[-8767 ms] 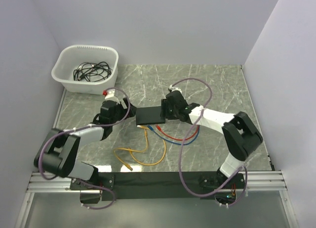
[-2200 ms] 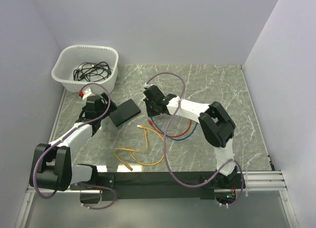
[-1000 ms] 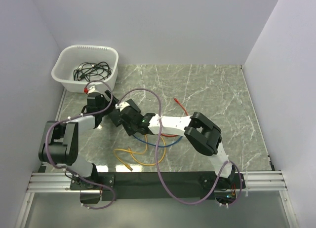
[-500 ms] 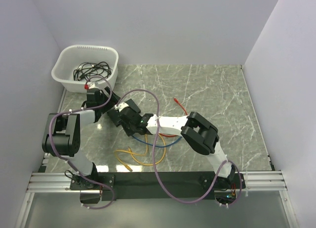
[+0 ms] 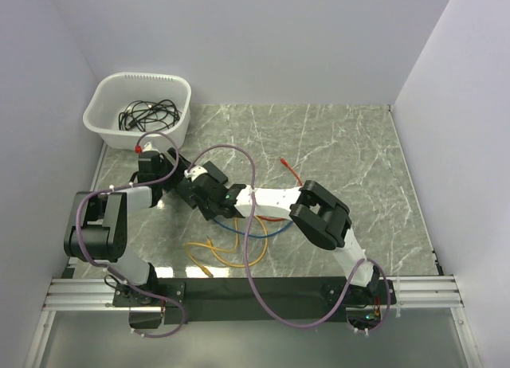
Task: Insert the plug into the switch port
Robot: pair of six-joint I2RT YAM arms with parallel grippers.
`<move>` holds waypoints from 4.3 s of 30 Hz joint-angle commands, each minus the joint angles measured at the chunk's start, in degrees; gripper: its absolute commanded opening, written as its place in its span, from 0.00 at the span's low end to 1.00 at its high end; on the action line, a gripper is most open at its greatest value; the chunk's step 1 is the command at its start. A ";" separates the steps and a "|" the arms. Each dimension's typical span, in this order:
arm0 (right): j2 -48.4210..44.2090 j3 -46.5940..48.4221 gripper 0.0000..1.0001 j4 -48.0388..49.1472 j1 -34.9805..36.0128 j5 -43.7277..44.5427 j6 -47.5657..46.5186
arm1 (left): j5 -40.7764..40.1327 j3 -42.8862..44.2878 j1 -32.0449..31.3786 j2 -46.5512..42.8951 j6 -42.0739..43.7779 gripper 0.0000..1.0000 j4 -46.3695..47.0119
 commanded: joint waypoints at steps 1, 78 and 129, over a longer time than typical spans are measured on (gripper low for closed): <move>0.90 2.78 0.00 1.56 0.12 2.57 -0.14 | 0.62 -0.35 -0.22 -1.42 -0.45 0.89 -0.08; -4.37 -8.38 0.00 28.01 2.67 13.30 -16.05 | 7.47 2.91 -2.15 5.70 3.16 0.87 -3.77; -11.75 -22.70 0.00 41.10 -1.99 9.43 -15.79 | 2.98 -2.90 -10.41 5.08 -0.18 0.86 -4.56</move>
